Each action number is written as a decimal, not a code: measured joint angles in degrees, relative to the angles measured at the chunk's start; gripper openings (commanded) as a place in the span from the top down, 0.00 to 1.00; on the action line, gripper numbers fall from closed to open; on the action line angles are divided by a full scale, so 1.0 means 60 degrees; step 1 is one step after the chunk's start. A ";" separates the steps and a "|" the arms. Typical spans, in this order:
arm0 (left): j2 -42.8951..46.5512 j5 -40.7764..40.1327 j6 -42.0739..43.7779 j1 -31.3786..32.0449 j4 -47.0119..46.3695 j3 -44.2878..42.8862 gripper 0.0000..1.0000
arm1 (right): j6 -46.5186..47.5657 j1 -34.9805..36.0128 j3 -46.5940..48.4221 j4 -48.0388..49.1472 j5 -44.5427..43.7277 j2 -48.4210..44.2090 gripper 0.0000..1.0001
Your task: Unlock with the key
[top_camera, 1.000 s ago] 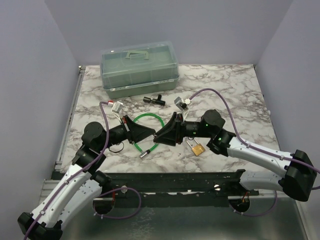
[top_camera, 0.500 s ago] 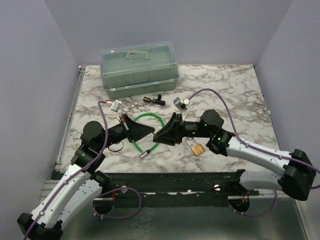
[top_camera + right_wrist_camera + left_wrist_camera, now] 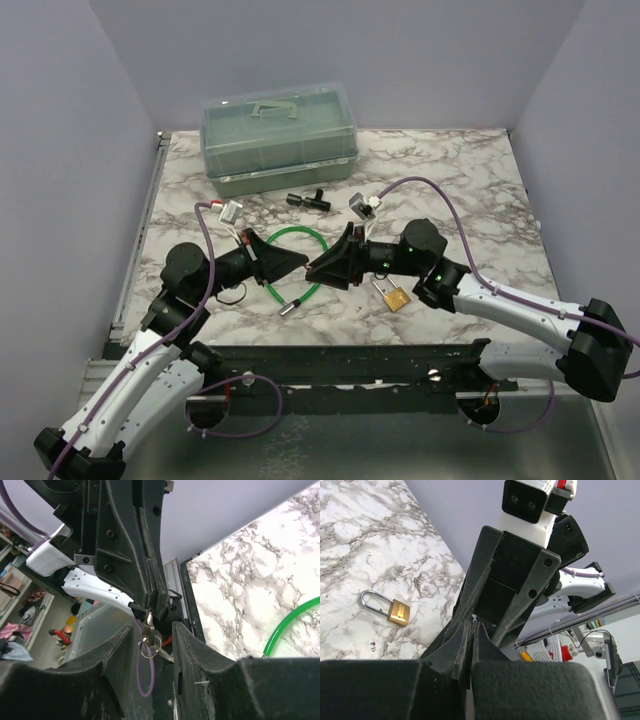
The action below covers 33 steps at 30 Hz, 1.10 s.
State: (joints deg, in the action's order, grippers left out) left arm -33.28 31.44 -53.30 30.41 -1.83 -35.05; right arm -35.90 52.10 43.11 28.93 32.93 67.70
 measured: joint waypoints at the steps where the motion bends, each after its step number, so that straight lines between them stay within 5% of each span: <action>1: 0.0015 -0.0004 0.0004 0.0000 0.0000 0.0000 1.00 | 0.0000 0.0004 0.0000 -0.0051 -0.0033 0.0000 0.61; 9: 0.0058 -0.0113 0.0040 0.0000 0.0066 0.0000 1.00 | 0.0127 0.0004 0.0000 -0.0368 -0.0084 0.0000 0.69; 33: 0.0055 -0.0244 0.0073 0.0000 0.0113 0.0000 1.00 | 0.0142 0.0000 0.0000 -0.0488 -0.0076 0.0000 0.58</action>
State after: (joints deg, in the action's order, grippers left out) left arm -32.95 29.98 -52.86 30.41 -1.15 -35.05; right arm -35.05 52.10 43.11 26.00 32.47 67.70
